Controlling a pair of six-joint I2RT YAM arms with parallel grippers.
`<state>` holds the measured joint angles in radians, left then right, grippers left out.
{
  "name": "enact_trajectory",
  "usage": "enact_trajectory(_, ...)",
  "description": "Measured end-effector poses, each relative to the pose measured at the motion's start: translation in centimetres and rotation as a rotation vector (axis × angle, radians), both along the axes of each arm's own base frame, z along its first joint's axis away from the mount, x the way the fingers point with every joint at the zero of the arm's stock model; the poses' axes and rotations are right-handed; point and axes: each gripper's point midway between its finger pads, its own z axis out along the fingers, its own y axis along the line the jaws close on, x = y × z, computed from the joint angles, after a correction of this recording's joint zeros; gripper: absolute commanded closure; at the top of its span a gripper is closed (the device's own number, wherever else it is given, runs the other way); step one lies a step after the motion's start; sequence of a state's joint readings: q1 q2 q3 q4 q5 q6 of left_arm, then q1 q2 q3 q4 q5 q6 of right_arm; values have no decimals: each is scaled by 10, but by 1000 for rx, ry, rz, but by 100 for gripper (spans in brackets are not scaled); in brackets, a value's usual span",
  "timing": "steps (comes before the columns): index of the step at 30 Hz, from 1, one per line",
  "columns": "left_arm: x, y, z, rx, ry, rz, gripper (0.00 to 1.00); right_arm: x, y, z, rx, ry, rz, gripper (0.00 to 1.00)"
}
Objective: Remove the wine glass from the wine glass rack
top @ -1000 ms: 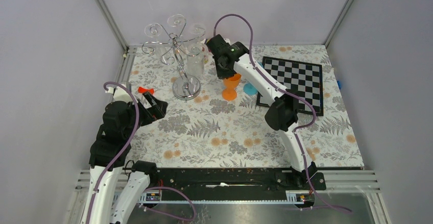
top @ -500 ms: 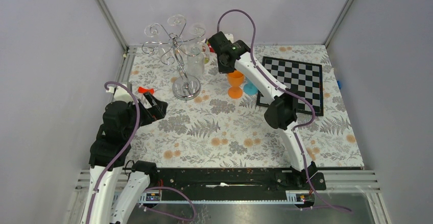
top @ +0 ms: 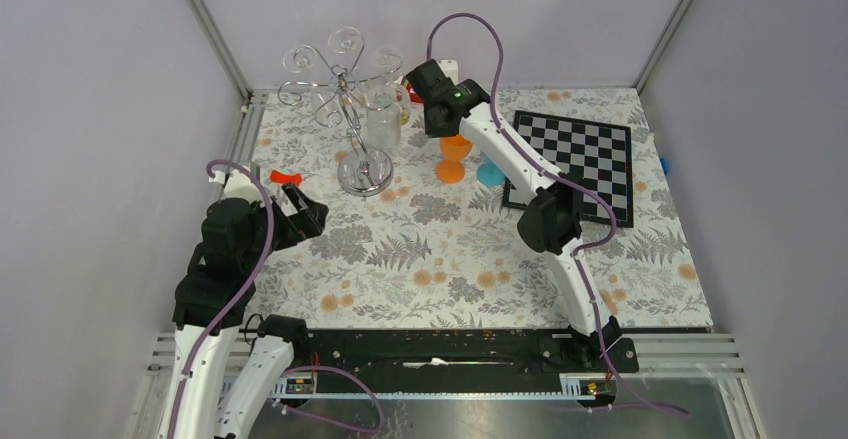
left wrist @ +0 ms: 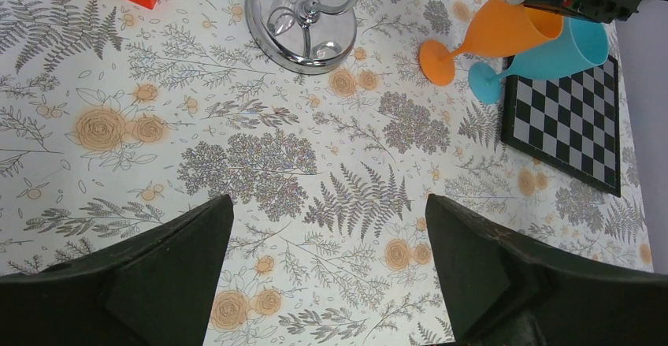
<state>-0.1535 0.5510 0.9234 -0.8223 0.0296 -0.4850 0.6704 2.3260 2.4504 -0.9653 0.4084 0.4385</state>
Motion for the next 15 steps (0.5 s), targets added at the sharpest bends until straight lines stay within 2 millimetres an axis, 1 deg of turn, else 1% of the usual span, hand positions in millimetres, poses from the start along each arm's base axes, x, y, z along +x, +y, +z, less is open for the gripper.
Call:
enact_trajectory(5,-1,0,3,5,-4,-3,1,0,0,0,3,1,-3,66)
enact_trajectory(10,-3,1,11,3,-19,-4,1,1,3,8,25,-12,-1,59)
enact_trajectory(13,-7,2,20,8,-30,-6,1,-3,5,20,62,-14,3,55)
enact_trajectory(15,-9,2,30,8,-52,-7,1,-8,5,37,108,-24,5,53)
